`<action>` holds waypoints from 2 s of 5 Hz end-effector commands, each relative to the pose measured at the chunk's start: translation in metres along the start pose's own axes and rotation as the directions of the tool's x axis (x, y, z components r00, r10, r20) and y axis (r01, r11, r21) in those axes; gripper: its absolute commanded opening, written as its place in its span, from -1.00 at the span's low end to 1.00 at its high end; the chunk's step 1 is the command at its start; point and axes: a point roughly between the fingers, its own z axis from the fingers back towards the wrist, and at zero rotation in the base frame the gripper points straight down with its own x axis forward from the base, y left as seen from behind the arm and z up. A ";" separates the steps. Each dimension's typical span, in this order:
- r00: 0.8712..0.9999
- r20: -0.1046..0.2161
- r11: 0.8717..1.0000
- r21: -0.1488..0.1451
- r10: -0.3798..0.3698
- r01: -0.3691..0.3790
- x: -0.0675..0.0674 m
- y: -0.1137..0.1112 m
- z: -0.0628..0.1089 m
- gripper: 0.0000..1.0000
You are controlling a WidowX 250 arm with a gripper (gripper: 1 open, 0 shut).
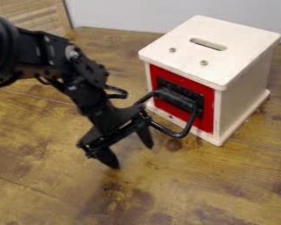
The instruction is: Open the drawer
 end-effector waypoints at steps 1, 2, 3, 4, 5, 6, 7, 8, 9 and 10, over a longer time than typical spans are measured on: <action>0.998 0.064 0.998 -0.066 -0.007 0.011 0.013 -0.010 0.034 1.00; 0.997 0.072 0.997 -0.077 -0.014 0.020 0.007 -0.019 0.041 1.00; 0.995 0.092 0.993 -0.104 -0.041 0.050 0.004 -0.033 0.053 1.00; 0.991 0.099 0.985 -0.132 -0.094 0.107 0.001 -0.045 0.064 1.00; 0.988 0.094 0.977 -0.162 -0.121 0.135 -0.005 -0.055 0.078 1.00; 0.991 0.108 0.979 -0.178 -0.083 0.102 0.000 -0.052 0.085 1.00; 0.992 0.117 0.978 -0.193 -0.054 0.076 0.004 -0.049 0.093 1.00; 0.991 0.132 0.977 -0.211 -0.011 0.039 0.007 -0.046 0.097 1.00; 0.988 0.150 0.974 -0.226 0.034 0.001 0.008 -0.042 0.101 1.00; 0.980 0.174 0.967 -0.249 0.099 -0.054 0.010 -0.038 0.103 1.00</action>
